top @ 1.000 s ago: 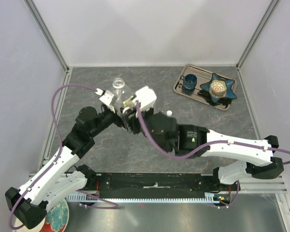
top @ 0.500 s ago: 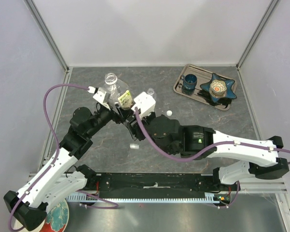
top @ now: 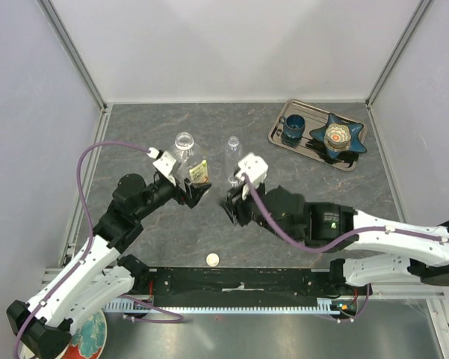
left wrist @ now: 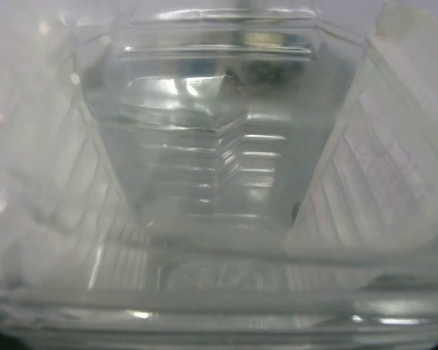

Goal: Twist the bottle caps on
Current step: Place the plastic bottle at the center of the board.

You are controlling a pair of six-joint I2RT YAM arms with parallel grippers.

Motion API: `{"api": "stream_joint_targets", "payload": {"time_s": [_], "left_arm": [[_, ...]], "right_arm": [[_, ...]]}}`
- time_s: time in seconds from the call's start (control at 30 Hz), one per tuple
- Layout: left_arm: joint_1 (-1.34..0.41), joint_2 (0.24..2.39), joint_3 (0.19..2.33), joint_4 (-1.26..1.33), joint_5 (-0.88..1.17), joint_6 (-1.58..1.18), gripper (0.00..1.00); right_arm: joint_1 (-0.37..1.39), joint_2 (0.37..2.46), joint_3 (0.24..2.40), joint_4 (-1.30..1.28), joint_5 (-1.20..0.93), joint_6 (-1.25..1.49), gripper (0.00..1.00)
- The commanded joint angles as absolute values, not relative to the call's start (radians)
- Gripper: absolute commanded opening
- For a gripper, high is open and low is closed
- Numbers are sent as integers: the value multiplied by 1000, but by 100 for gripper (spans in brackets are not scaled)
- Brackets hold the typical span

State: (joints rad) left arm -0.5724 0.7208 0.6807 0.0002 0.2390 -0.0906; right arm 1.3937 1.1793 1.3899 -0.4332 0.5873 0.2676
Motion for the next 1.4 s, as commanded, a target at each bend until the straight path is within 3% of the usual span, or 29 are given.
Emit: {"api": "stream_joint_targets", "payload": {"time_s": [0.0, 0.1, 0.27, 0.53, 0.77, 0.87, 1.07, 1.2, 1.3, 1.37], "left_arm": [[-566, 660, 635, -58, 243, 122, 2], [-555, 657, 626, -78, 221, 144, 2], [-548, 657, 635, -100, 255, 134, 2], [-543, 643, 650, -222, 276, 308, 2], [-545, 658, 623, -499, 229, 703, 2], [-545, 710, 589, -587, 180, 851, 2], [-555, 905, 564, -773, 115, 1015, 2], [-645, 1089, 580, -816, 23, 1002, 2], [-730, 1204, 604, -802, -31, 950, 2], [-761, 1244, 630, -790, -22, 904, 11]], "right_arm": [[1404, 1126, 1120, -411, 417, 385, 48], [1437, 1103, 915, -304, 380, 452, 57], [1488, 1201, 772, -187, 451, 500, 59], [1511, 1356, 640, 62, 425, 636, 46], [1517, 1456, 595, 207, 373, 696, 42], [1526, 1413, 597, 166, 423, 693, 41], [1529, 1085, 575, -30, 583, 706, 42], [1529, 844, 571, -136, 655, 727, 44], [1529, 781, 589, -217, 687, 724, 48], [1529, 775, 610, -247, 704, 721, 50]]}}
